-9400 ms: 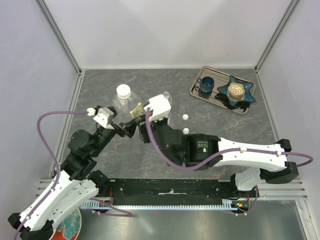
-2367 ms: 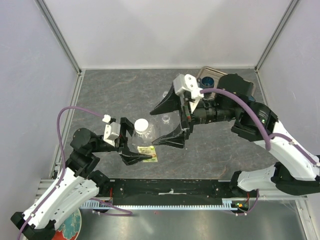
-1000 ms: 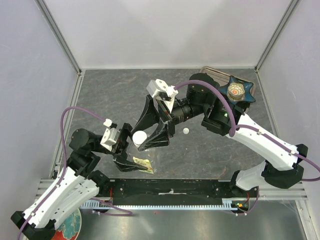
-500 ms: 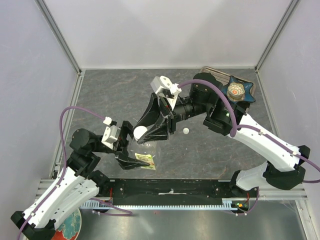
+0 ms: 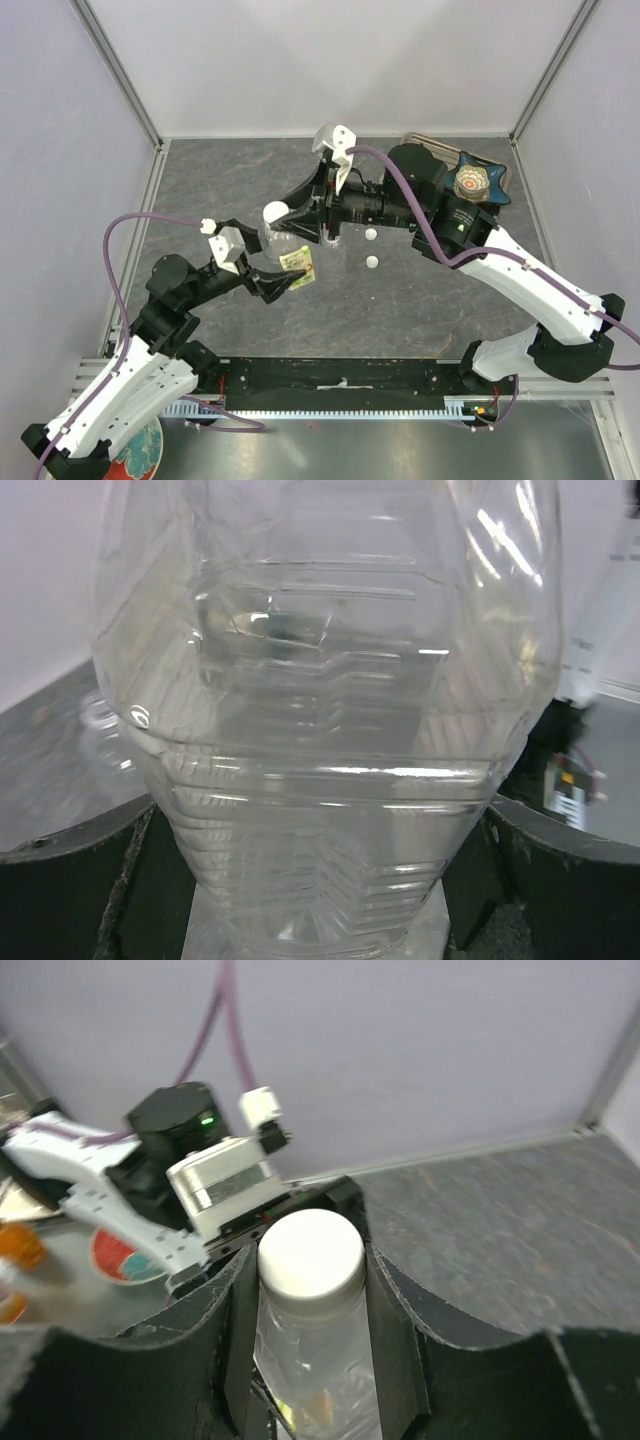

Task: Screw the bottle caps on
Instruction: Screw the bottle cap onto the plastic bottle, then place the plastic bottle at the center of the board.

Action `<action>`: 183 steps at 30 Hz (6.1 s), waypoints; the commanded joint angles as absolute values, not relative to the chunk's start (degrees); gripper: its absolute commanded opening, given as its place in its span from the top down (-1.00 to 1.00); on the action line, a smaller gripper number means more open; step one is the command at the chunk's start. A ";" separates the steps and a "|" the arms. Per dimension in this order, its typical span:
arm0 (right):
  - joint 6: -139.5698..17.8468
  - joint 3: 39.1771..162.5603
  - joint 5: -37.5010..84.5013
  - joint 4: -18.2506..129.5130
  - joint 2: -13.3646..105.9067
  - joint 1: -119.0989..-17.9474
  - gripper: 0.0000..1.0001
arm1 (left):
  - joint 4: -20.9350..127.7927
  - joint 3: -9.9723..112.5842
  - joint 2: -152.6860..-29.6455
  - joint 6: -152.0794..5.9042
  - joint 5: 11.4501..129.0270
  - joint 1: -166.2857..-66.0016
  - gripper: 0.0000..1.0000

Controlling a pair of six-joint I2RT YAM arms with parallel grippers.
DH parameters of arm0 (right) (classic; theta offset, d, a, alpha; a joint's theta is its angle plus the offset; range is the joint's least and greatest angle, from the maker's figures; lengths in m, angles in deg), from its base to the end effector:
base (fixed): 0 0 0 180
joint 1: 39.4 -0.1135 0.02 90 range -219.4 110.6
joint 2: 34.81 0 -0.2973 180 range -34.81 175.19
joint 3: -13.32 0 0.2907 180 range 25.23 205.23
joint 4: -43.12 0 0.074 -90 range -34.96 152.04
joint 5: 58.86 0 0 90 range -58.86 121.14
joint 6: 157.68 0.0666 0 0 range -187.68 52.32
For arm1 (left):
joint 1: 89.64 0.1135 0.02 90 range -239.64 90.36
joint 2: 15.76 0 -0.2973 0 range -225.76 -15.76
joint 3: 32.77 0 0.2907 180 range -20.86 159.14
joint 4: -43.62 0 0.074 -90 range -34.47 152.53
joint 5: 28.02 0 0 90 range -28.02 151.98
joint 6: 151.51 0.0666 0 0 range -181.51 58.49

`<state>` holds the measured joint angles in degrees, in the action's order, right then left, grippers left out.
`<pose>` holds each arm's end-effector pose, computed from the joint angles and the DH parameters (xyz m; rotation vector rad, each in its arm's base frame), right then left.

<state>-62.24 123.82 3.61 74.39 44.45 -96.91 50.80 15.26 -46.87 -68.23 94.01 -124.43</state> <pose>0.1600 0.3086 0.5563 -1.0958 1.3156 1.2153 0.1212 -0.1272 0.3738 0.8146 1.2622 -0.9795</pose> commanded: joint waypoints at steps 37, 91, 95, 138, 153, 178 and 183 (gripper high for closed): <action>-63.28 130.18 -11.28 82.47 39.54 -96.26 -0.96 | 44.81 13.94 -46.17 -75.13 126.83 -123.39 0.96; -49.92 118.49 -31.61 55.56 45.79 -97.93 0.08 | 41.56 15.96 -49.60 -77.77 128.86 -123.48 0.96; -50.10 118.05 -31.44 55.48 45.96 -97.93 0.19 | 41.47 16.05 -49.51 -78.21 127.55 -123.48 0.96; -58.80 116.64 20.06 73.85 43.16 -100.83 -0.06 | 48.06 15.96 -47.49 -65.38 88.61 -122.60 0.96; -61.79 119.01 20.86 74.11 42.09 -100.74 -0.30 | 48.50 13.68 -45.73 -64.59 91.59 -122.60 0.96; -64.16 121.74 18.40 69.28 47.54 -103.64 -0.06 | 49.20 11.74 -45.03 -67.13 101.96 -122.60 0.96; -63.99 121.30 18.31 68.92 47.63 -103.99 -0.04 | 49.56 12.18 -44.68 -66.96 102.58 -122.60 0.96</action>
